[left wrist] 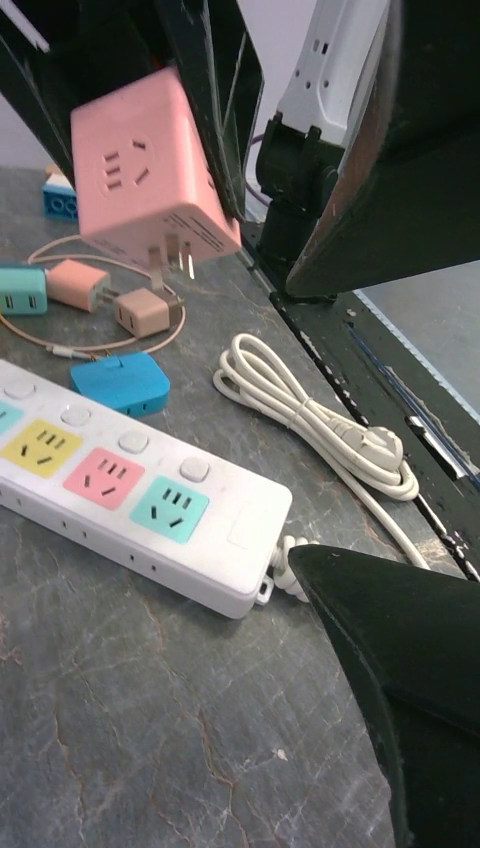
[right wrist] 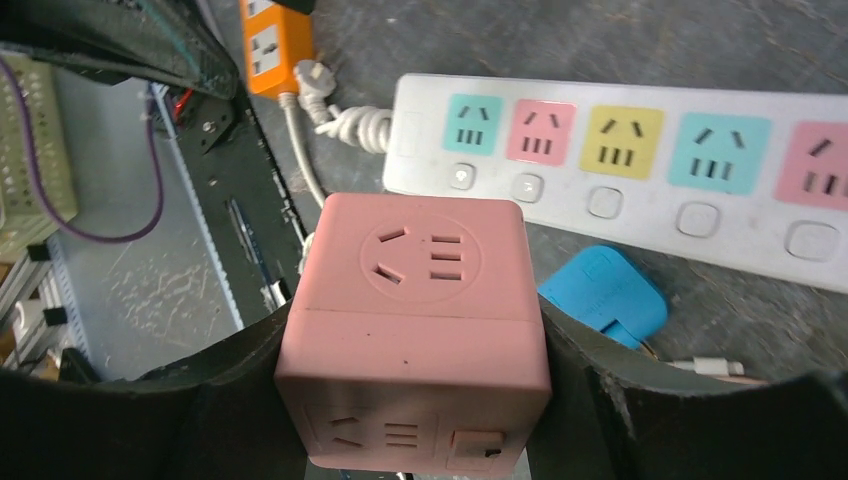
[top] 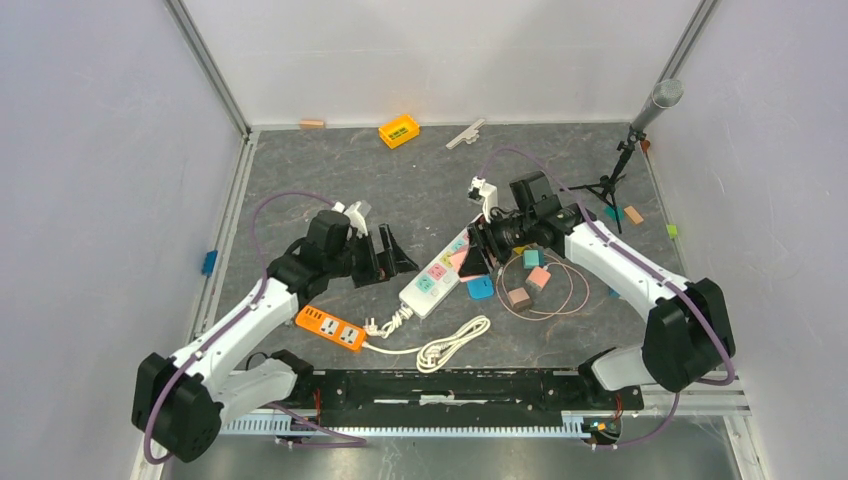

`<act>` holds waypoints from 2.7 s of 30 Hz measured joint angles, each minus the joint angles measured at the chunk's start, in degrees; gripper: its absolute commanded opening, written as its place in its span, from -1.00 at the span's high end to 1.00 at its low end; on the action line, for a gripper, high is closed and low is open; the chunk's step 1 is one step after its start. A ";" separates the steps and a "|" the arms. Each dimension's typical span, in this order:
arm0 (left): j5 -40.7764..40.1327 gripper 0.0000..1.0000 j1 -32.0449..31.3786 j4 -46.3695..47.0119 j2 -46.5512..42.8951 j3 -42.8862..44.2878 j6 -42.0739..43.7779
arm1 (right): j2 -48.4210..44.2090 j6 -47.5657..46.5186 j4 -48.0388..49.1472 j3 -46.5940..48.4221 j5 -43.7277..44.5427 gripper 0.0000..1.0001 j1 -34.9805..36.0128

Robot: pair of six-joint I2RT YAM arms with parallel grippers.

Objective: Insert the plug

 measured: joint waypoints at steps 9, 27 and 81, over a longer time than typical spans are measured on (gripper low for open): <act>-0.20 -0.99 0.02 2.47 -4.20 -1.84 -0.63 | 1.05 -1.77 0.04 0.28 -4.46 1.00 0.31; -2.08 -0.99 0.26 5.22 -9.73 -3.98 -0.59 | 1.79 -4.87 1.27 2.71 -14.60 1.00 1.33; -0.76 -0.99 0.37 10.27 -12.44 -4.55 4.24 | -2.23 2.62 -1.86 11.93 1.44 1.00 1.73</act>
